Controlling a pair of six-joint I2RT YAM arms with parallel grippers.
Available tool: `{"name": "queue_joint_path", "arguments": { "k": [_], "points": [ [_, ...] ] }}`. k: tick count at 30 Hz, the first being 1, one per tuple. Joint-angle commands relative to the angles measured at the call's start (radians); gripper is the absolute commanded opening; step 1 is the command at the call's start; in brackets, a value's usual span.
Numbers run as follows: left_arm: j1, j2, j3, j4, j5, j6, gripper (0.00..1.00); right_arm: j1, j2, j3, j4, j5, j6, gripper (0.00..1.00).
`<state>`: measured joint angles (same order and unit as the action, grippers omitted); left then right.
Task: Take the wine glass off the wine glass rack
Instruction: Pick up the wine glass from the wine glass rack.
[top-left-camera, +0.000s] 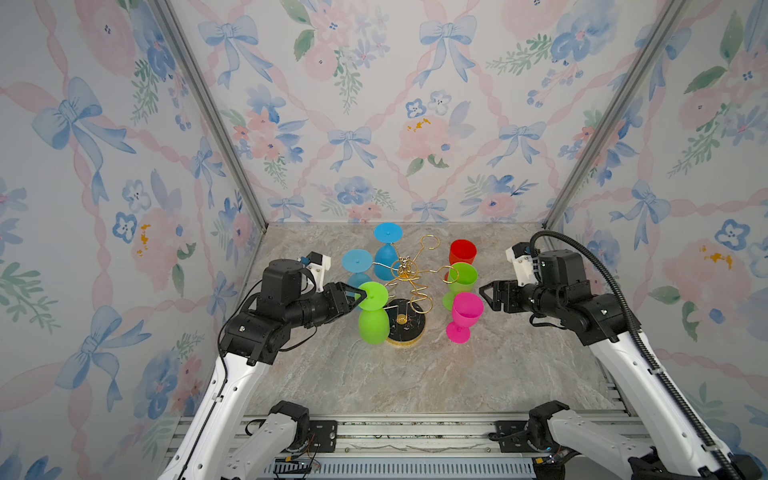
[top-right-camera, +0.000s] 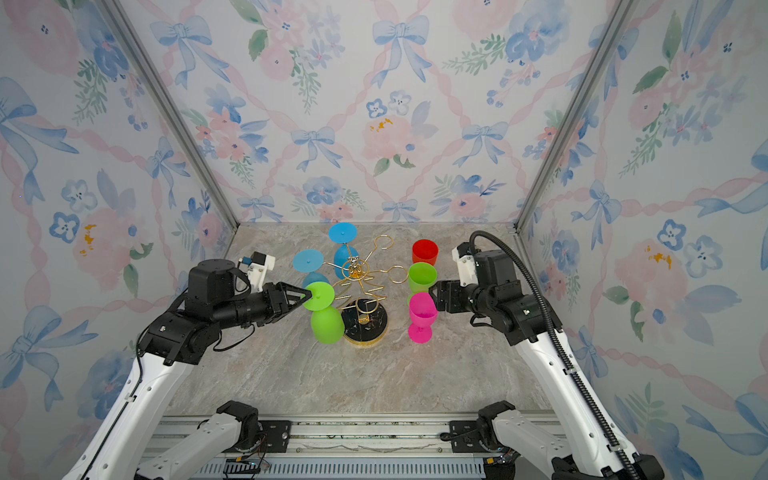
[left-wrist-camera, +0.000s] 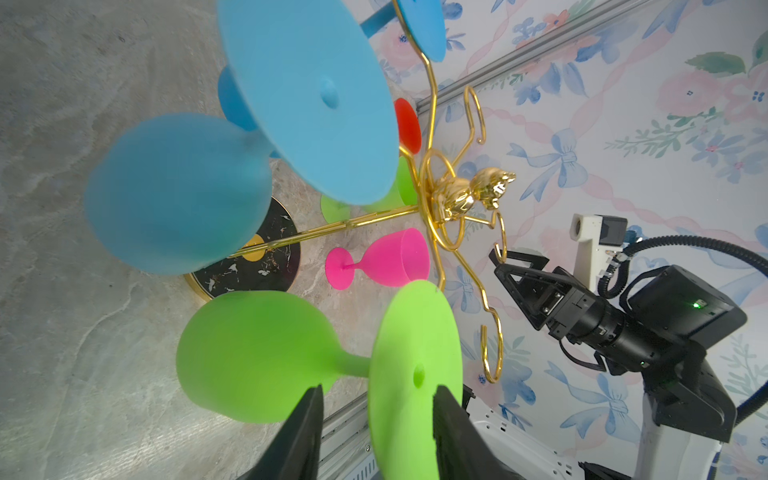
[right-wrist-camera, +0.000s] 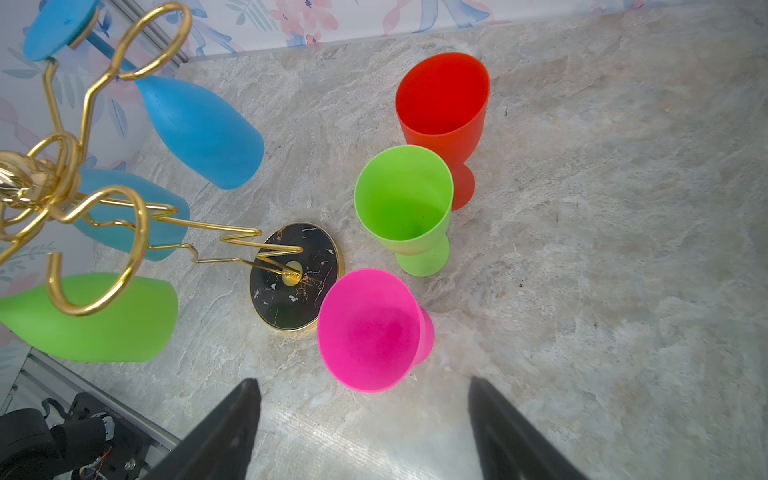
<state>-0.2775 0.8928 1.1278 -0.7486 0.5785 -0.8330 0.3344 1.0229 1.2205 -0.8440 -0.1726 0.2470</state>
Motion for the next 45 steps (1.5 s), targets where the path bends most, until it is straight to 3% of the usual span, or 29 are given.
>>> {"name": "queue_joint_path", "arguments": {
  "k": [1,28,45],
  "points": [
    [0.009,-0.014,-0.006,0.025,0.039,-0.017,0.40,-0.008,-0.005,-0.012,0.029,-0.017,0.015,0.81],
    [0.016,-0.022,-0.009,0.038,0.100,-0.048,0.12,-0.008,-0.024,-0.049,0.042,-0.026,0.031,0.82],
    [0.032,-0.003,-0.003,0.062,0.159,-0.082,0.01,-0.008,-0.025,-0.079,0.071,-0.041,0.044,0.82]
  ]
}}
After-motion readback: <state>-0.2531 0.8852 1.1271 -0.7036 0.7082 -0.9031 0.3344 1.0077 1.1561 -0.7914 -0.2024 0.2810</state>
